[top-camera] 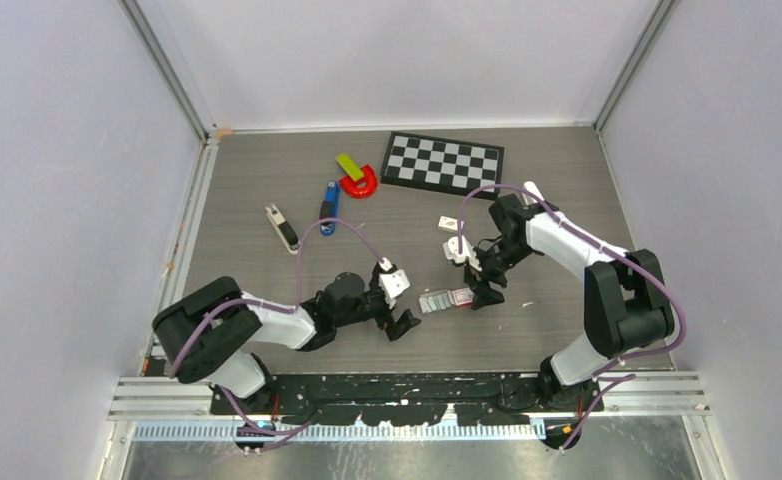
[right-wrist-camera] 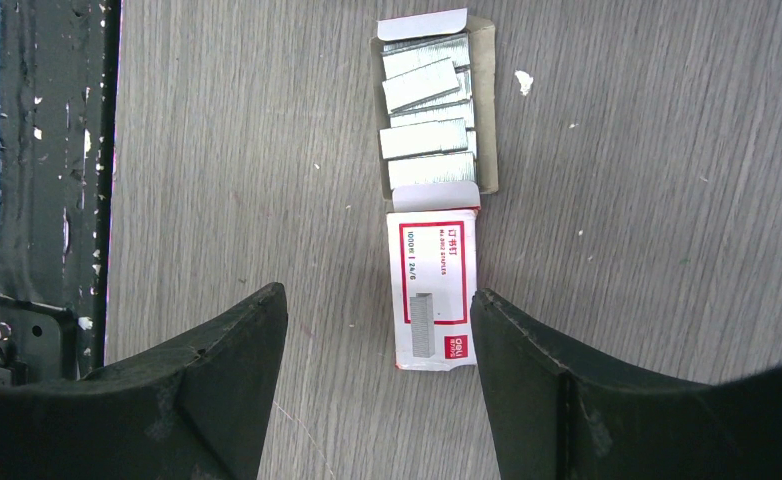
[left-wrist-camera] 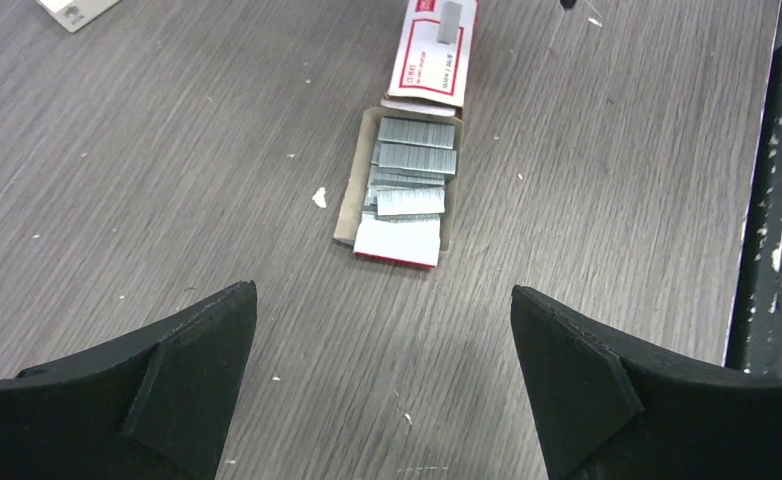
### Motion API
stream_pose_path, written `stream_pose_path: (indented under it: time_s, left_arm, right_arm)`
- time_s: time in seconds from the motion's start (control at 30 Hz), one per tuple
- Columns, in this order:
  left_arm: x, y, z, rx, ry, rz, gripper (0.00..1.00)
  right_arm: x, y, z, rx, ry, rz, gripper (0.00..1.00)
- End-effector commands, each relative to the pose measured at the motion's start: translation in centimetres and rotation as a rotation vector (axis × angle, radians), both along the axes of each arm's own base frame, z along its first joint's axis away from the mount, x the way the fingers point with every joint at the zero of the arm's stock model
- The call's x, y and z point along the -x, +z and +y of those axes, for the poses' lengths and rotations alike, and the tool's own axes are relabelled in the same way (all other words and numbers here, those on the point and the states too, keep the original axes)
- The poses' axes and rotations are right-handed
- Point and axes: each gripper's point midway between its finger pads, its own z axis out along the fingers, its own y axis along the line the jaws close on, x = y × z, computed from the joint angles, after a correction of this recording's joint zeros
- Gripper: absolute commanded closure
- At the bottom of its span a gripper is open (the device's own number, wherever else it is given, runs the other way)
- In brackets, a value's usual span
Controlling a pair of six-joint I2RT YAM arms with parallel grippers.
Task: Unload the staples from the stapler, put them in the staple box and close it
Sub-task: Close the staple box at the center of the board.
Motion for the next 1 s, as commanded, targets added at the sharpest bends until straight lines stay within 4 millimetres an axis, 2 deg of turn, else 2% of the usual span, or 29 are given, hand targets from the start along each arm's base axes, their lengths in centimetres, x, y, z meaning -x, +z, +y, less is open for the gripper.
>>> stream_pose_path:
  time_s: [0.0, 0.17, 0.37, 0.7, 0.97]
  left_arm:
    - [-0.4, 1.2, -1.3, 0.061, -0.091, -0.170, 0.00]
    - [-1.3, 0.4, -3.0, 0.079, -0.105, -0.171, 0.01]
    - [-2.5, -0.2, -4.0, 0.083, -0.080, -0.174, 0.02]
    - [-2.1, -1.5, -4.9, 0.083, -0.115, -0.133, 0.14]
    - [-2.2, -1.6, -5.5, 0.091, -0.123, -0.141, 0.19]
  right_arm:
    - [-0.7, 0.6, 0.4, -0.022, 0.005, -0.016, 0.28]
    - [-0.9, 0.5, 0.3, -0.013, -0.003, -0.021, 0.28]
    - [-1.1, 0.3, 0.1, -0.003, -0.014, -0.025, 0.28]
    - [-1.2, 0.2, 0.1, 0.002, -0.018, -0.021, 0.27]
    - [-1.2, 0.2, 0.0, 0.003, -0.020, -0.020, 0.28]
